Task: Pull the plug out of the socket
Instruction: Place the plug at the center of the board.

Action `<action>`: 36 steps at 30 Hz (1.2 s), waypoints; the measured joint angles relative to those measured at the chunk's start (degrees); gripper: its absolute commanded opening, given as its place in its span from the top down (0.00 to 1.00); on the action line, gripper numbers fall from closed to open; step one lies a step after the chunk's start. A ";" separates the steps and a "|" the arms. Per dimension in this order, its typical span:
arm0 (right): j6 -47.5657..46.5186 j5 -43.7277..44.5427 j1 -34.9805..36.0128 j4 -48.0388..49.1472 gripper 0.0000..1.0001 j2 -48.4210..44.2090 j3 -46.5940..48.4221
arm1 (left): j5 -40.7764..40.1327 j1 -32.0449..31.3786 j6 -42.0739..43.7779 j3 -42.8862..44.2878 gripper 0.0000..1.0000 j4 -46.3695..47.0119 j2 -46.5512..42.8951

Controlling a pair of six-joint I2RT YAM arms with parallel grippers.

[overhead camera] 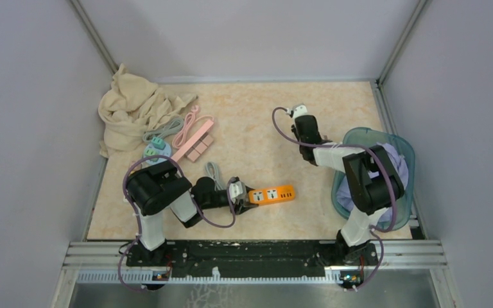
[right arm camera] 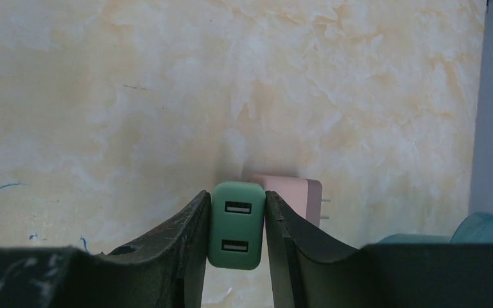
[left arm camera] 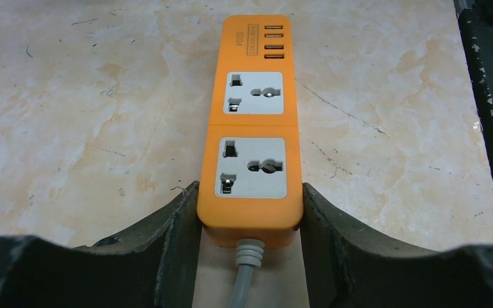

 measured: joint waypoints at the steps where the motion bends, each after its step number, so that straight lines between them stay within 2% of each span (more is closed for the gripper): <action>1: -0.22 0.15 0.00 0.13 0.63 0.15 0.00 | 0.00 0.02 0.00 0.00 0.97 0.00 0.00; 6: -1.57 1.62 0.00 0.31 0.59 1.05 0.00 | 0.00 0.09 -0.02 -0.02 0.97 0.04 0.00; 17: -2.89 2.36 0.00 0.61 0.42 1.46 0.00 | 0.00 0.13 -0.02 -0.39 0.96 0.59 0.00; 36: -1.49 -3.85 0.00 -1.07 0.37 -0.33 0.00 | 0.00 0.13 -0.02 -0.39 0.96 0.61 0.02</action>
